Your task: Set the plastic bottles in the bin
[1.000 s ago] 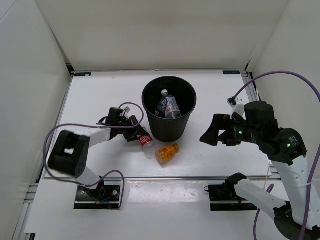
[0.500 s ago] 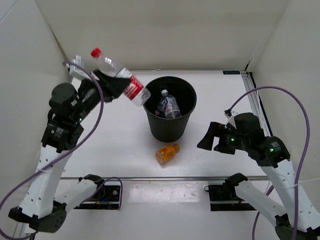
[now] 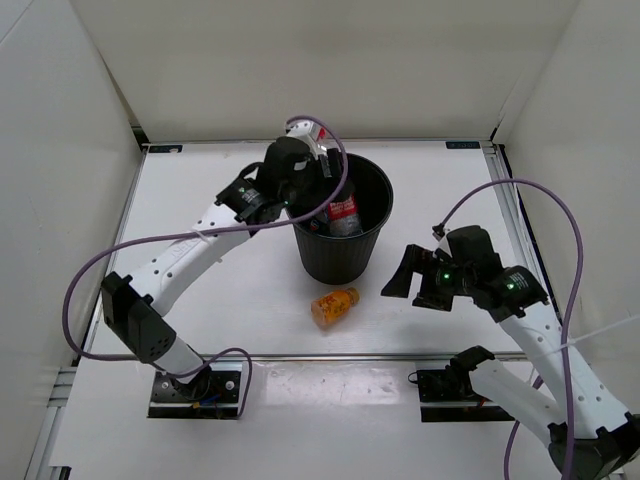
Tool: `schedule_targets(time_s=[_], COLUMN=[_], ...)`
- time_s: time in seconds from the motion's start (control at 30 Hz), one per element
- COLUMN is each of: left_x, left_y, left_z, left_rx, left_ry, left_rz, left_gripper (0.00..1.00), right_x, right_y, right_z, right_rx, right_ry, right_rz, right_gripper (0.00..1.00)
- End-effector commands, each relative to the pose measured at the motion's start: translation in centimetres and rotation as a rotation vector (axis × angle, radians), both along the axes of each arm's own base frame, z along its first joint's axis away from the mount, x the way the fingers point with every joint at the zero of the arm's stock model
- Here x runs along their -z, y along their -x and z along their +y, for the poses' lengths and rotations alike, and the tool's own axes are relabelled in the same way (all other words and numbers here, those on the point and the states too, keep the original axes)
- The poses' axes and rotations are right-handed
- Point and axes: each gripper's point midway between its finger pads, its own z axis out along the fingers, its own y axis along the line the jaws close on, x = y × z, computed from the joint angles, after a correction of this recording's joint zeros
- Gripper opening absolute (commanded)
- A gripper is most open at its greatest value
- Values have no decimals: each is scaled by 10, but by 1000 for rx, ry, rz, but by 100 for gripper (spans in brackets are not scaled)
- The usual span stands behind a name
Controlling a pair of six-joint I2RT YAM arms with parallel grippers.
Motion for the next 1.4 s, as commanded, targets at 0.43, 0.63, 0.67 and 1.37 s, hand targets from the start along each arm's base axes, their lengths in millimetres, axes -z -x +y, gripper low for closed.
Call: schedule_targets(time_s=[0.43,0.63,0.67,1.37], left_x=[-138,-66,-56,-13], left_y=[64,115,122,170], left_z=[146,198,204,240], left_rx=[-436,-539,-554,-607], left_ry=[1,-21,-18,-46], left_rz=[-253,-83,-48,114], left_gripper=[100,100,100,100], right_x=[55,88,91,136], right_y=[-15,-21,-19,-45], right_z=[51,72,77,150], right_rx=[200,217,203,134], right_ry=[-399,-407,-401,-415], right_rz=[400,464,480,664], right_gripper=[100,100,100,92])
